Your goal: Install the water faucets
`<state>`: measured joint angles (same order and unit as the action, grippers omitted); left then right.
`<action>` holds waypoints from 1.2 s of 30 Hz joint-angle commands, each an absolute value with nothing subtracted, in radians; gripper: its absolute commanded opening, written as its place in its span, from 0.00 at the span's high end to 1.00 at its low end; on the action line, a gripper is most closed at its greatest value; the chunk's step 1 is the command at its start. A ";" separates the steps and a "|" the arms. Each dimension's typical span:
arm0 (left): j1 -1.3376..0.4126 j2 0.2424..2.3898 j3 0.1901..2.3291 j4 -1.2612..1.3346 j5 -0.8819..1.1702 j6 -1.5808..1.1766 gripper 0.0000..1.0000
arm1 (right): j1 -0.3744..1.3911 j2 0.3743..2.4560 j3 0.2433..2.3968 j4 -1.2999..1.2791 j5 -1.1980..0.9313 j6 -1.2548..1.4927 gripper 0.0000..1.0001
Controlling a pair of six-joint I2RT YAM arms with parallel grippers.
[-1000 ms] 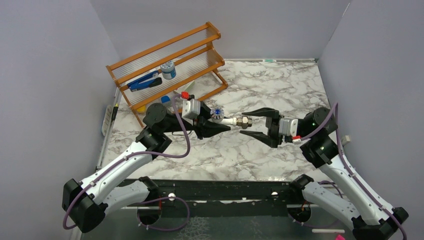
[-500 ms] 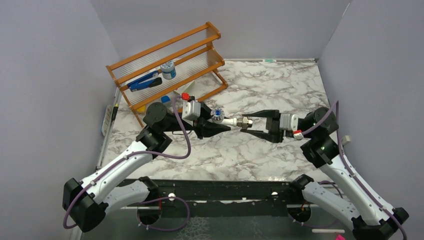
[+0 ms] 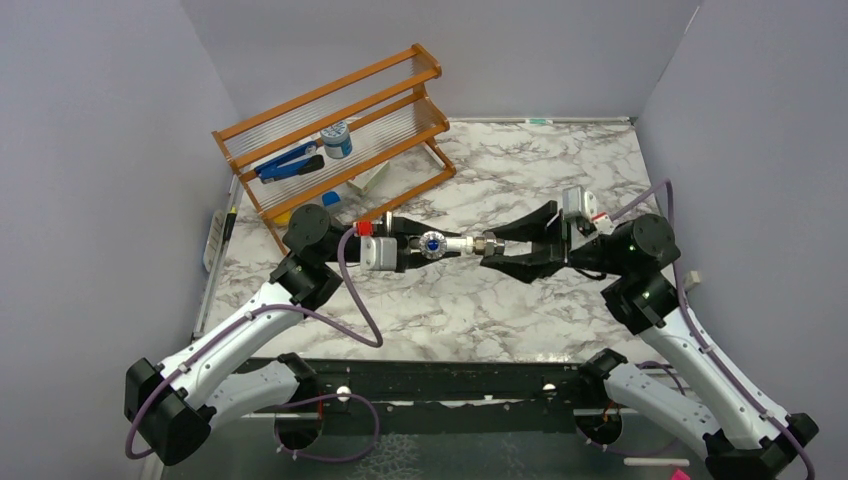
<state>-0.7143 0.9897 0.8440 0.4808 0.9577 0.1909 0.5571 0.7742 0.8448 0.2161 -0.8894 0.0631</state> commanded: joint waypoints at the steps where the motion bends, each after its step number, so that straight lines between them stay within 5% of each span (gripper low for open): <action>1: -0.723 0.962 0.859 0.525 1.070 0.443 1.00 | 0.557 0.785 0.879 0.203 -0.770 0.211 0.95; 13: -0.723 0.969 0.873 0.517 1.040 0.555 1.00 | 0.558 0.831 1.004 0.034 -0.719 0.291 0.90; 22: -0.722 0.964 0.861 0.517 1.013 0.543 1.00 | 0.557 0.797 0.980 0.091 -0.770 0.177 0.45; 29: -0.723 0.961 0.851 0.517 1.011 0.509 1.00 | 0.558 0.743 0.939 0.185 -0.812 0.124 0.30; 36: -0.722 1.001 0.893 0.519 0.985 0.189 1.00 | 0.557 0.708 0.925 0.234 -0.923 -0.119 0.28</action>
